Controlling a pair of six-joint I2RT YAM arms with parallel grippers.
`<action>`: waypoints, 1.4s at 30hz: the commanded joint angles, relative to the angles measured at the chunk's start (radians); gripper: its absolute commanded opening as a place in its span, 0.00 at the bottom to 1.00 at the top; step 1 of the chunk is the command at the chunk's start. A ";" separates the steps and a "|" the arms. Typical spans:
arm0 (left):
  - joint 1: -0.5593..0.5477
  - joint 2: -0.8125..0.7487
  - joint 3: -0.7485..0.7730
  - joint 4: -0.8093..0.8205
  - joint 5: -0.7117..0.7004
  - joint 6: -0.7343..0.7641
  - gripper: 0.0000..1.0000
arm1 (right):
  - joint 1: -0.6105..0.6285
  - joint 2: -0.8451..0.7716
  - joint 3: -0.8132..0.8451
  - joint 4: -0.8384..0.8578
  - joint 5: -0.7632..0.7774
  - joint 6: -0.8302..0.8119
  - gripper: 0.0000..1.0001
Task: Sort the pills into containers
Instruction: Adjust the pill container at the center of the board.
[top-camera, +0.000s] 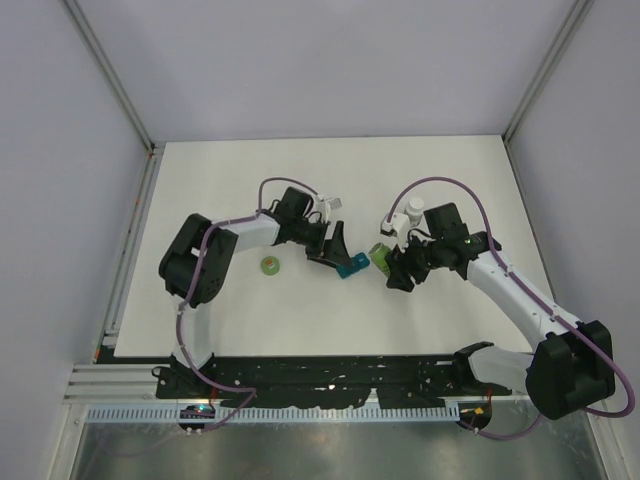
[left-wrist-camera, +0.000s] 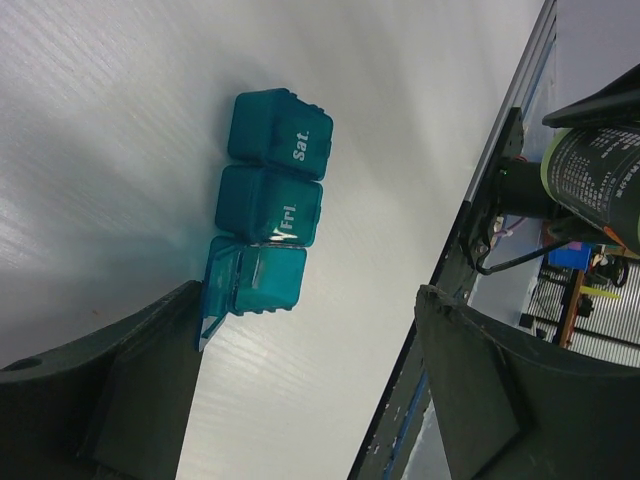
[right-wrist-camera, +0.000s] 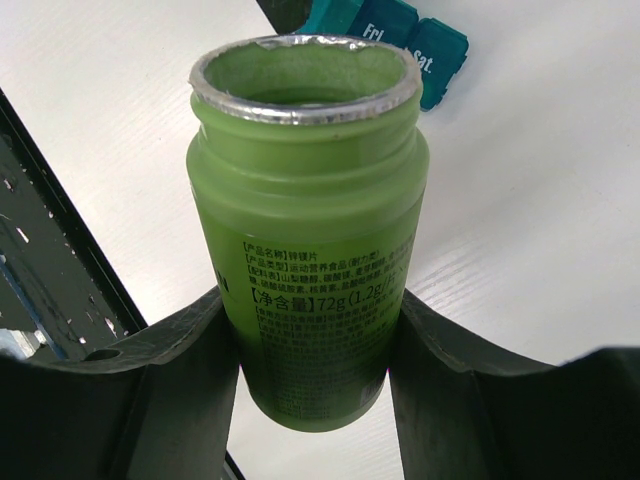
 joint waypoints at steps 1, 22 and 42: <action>-0.003 -0.070 -0.025 0.051 0.020 0.024 0.85 | -0.006 -0.014 0.004 0.016 -0.010 -0.016 0.06; -0.030 -0.103 -0.105 0.120 0.070 0.007 0.84 | -0.007 0.003 0.004 0.011 0.013 -0.027 0.06; -0.059 -0.107 -0.129 0.149 0.080 0.012 0.84 | -0.009 0.011 -0.001 0.011 0.023 -0.030 0.06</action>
